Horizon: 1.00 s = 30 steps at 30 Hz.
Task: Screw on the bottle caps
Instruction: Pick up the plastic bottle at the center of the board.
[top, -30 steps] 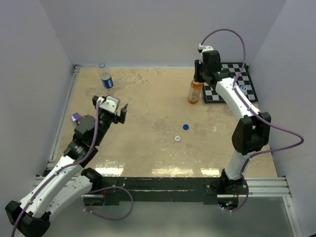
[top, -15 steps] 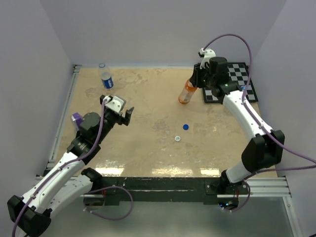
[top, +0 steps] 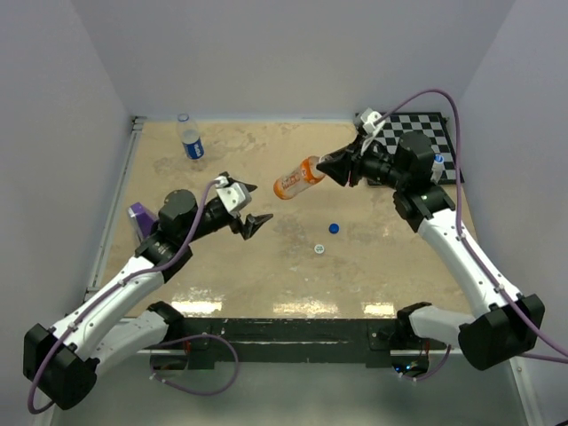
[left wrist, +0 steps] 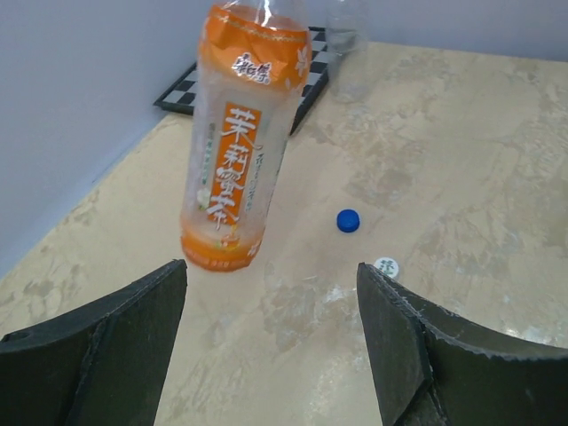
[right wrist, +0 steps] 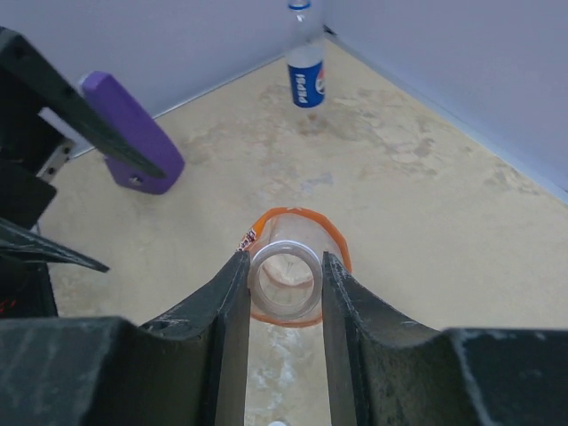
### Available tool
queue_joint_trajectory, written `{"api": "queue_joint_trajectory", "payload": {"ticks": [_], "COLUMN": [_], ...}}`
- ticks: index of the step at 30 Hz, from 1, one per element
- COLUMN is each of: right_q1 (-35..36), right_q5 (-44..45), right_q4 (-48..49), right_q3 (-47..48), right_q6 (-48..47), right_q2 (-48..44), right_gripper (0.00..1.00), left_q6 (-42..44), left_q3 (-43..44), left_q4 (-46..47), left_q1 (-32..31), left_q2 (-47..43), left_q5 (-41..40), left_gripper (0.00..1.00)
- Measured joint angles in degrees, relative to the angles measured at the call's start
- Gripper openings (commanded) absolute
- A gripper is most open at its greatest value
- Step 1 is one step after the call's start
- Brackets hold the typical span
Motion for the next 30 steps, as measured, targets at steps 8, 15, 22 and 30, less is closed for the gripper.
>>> {"api": "queue_joint_trajectory", "payload": {"ticks": [8,15,22,30], "right_q1": [0.9,1.2,1.5,1.5], "right_q5": [-12.0,-18.1,-20.9,-22.3], "right_q4": [6.0,9.9,11.1,13.1], "right_q3": [-2.3,-4.3,-4.9,-5.3], "right_q6": [0.1,1.9,3.1,4.6], "right_q2": [-3.7,-4.0,-4.4,-4.7], "right_gripper": [0.00,0.00,0.00,0.00], "left_q6": [3.3,4.6,4.7,3.4], "left_q3": [1.2,-0.3,-1.6,-4.3], "left_q4": [2.1,11.6,15.8,18.3], "left_q1": [-4.2,-4.9,-4.9,-4.9], "left_q2": [2.9,2.8,4.3,6.7], "left_q5": [4.7,2.1,1.5,2.5], "left_gripper": [0.81,0.81,0.80,0.92]}}
